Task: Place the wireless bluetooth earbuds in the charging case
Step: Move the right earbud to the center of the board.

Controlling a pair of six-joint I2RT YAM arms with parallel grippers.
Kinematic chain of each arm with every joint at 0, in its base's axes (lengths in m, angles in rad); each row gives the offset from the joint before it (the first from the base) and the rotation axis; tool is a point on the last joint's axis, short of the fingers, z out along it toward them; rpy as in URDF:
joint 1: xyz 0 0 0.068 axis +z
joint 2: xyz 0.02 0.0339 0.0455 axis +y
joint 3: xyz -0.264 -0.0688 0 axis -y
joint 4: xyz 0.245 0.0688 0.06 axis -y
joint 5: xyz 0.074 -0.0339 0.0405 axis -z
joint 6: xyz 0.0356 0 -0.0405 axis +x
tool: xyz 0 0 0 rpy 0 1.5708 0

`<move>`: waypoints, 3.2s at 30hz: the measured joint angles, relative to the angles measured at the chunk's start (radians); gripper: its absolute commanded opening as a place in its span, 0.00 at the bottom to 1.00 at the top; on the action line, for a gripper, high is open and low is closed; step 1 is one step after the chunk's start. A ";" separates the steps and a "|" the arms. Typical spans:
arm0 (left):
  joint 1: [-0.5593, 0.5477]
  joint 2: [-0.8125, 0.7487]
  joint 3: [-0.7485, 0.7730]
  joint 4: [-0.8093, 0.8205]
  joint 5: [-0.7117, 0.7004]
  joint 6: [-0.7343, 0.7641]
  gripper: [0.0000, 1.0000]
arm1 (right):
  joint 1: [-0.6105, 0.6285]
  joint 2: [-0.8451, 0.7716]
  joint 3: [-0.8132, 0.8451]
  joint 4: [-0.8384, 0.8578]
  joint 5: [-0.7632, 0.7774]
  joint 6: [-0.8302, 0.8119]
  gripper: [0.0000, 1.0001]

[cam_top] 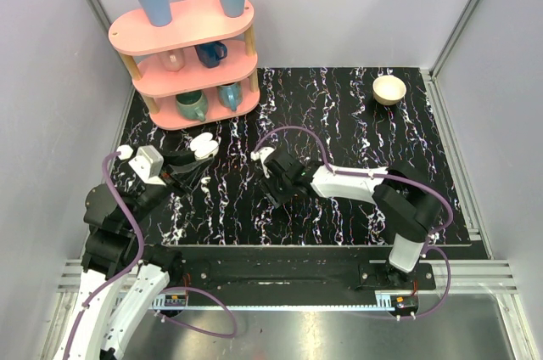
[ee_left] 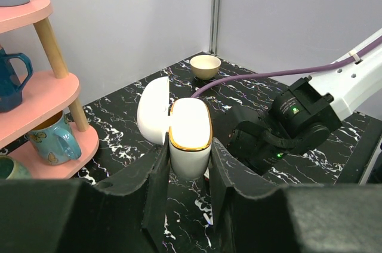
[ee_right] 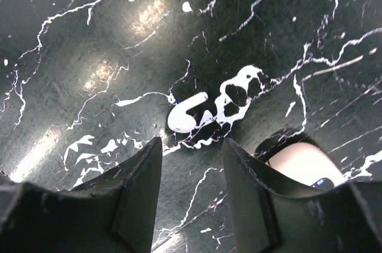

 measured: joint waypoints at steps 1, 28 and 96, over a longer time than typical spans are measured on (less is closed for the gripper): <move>0.000 0.000 0.000 0.000 0.000 0.000 0.00 | 0.000 0.000 -0.003 0.005 -0.003 -0.029 0.52; 0.000 -0.025 0.000 -0.018 -0.033 0.000 0.00 | 0.002 -0.012 -0.041 0.123 -0.118 -0.224 0.41; 0.000 -0.025 -0.003 -0.015 -0.033 0.000 0.00 | 0.003 0.080 0.048 0.100 -0.093 -0.113 0.36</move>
